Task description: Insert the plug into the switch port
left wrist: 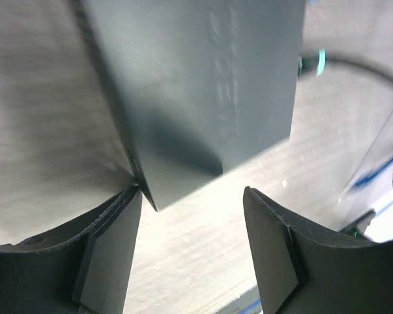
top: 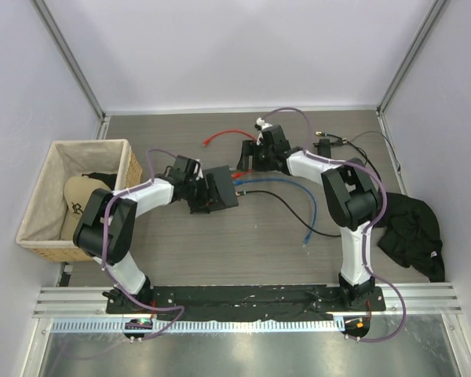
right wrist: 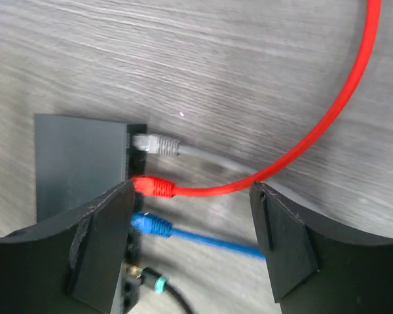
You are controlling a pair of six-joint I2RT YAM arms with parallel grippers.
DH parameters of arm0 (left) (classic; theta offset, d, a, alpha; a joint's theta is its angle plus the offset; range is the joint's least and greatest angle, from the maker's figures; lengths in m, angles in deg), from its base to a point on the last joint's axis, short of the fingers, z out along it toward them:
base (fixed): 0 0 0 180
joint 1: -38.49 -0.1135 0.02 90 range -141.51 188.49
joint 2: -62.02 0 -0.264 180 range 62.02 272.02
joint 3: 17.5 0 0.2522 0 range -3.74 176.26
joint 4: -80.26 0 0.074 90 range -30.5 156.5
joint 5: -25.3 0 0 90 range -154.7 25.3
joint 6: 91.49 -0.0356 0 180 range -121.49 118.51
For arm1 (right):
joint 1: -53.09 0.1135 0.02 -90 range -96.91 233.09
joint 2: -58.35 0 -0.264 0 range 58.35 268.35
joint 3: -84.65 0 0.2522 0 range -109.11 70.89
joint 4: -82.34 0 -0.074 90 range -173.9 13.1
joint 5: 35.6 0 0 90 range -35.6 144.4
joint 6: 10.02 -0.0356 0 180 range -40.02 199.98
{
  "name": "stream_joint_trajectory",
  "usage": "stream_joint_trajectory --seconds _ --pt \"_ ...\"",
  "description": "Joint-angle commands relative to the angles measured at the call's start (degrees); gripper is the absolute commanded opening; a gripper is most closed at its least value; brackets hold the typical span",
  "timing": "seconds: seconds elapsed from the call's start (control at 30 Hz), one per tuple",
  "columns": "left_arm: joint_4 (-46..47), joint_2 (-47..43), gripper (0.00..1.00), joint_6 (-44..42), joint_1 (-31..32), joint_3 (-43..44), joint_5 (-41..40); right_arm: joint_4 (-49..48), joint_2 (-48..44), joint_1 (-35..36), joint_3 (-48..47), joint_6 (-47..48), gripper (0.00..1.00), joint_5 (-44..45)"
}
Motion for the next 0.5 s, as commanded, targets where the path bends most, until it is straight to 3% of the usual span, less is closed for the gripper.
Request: stream_joint_trajectory --seconds 0.0,0.17,0.33,0.47 --pt "-2.4 -0.6 0.68 2.2 5.5 -2.1 2.4 8.5 -7.4 -1.1 -4.4 9.5 0.79 2.4" --pt "-1.1 -2.3 0.68 3.7 10.7 -2.3 2.8 13.7 -17.9 -9.3 -1.7 17.6 0.82 11.3" --pt "-1.7 -5.3 0.70 2.6 12.5 -2.5 2.0 15.9 -17.7 -17.7 -1.7 19.4 0.83 20.7" --pt "-5.7 -9.9 0.73 0.6 12.4 -2.0 -3.4 15.8 -15.6 -22.2 -0.7 17.7 0.83 19.3"
